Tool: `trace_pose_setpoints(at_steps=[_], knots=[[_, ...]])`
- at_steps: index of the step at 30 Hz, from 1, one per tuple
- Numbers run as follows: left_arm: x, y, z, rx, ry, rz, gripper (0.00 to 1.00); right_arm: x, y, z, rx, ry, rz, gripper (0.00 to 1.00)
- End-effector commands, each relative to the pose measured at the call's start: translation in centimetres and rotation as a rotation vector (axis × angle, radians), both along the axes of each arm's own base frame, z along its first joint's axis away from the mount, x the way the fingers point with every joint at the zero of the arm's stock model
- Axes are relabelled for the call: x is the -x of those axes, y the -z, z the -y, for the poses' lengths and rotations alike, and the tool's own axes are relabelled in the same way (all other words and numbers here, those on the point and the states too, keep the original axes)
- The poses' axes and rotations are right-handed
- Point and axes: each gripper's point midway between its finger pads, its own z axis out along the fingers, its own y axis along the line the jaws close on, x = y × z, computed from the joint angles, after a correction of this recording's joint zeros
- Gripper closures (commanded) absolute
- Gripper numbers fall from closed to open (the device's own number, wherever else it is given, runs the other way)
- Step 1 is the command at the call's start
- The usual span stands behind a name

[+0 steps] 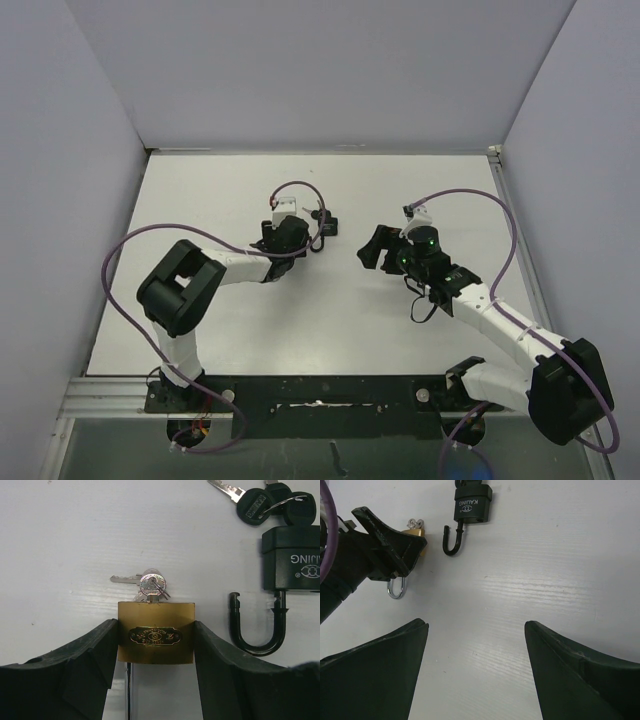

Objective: Unlock with the key

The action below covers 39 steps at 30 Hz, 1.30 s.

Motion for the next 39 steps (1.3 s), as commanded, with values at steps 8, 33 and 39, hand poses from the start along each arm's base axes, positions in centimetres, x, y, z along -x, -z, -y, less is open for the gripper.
trace_pose_setpoints(at_steps=[8, 33, 39], knots=[[-3.5, -2.8, 1.8, 0.111, -0.019, 0.102, 0.94, -0.5, -1.2, -0.3, -0.026, -0.005, 0.045, 0.20], [-1.8, -5.2, 0.8, 0.117, -0.004, 0.101, 0.02, -0.5, -1.3, -0.4, -0.031, -0.008, 0.048, 0.20], [-0.3, -13.5, -0.1, 0.127, 0.024, 0.317, 0.02, -0.5, -1.5, -0.2, -0.010, -0.019, 0.060, 0.19]])
